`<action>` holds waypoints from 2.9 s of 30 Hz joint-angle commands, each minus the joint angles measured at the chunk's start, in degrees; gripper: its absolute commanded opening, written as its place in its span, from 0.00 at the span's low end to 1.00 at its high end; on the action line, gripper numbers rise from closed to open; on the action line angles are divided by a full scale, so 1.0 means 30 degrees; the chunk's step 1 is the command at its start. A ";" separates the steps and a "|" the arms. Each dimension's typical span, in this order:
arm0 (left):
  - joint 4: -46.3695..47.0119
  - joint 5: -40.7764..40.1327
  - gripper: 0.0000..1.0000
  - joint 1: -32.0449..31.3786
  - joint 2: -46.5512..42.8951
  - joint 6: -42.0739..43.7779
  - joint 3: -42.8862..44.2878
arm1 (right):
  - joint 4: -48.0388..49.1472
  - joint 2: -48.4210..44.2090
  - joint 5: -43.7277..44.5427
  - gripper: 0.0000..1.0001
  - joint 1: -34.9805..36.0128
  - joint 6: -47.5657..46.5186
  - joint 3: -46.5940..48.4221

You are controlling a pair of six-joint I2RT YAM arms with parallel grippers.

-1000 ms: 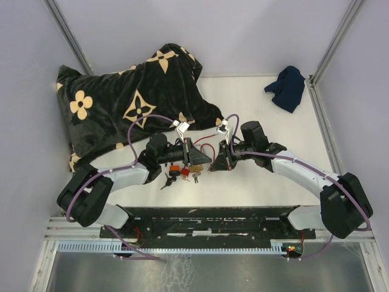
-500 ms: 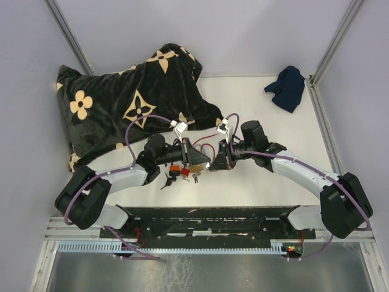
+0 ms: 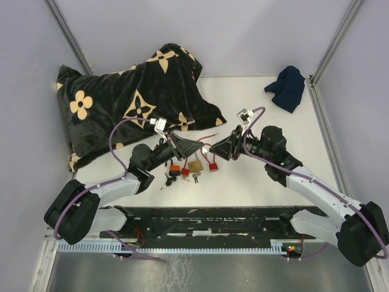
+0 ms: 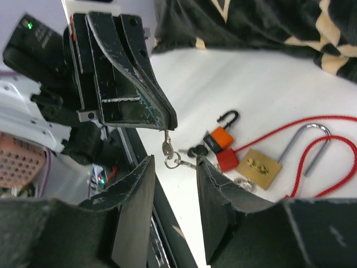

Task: Unlock with the key
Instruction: Adjust the key.

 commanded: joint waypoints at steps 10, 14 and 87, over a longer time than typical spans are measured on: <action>0.8184 -0.1950 0.03 -0.0116 0.1836 -0.2430 0.0135 | 1.1432 0.0729 0.1871 0.46 0.0049 0.6588 -0.2568; 0.8082 -0.2038 0.03 -0.0260 0.2070 -0.2298 0.0268 | 1.2653 0.1235 0.1428 0.45 0.0062 0.7320 -0.2428; 0.7223 -0.5733 0.03 -0.0863 0.2293 -0.2792 -0.0270 | 1.4692 0.2939 0.1124 0.10 0.0764 0.8642 -0.2697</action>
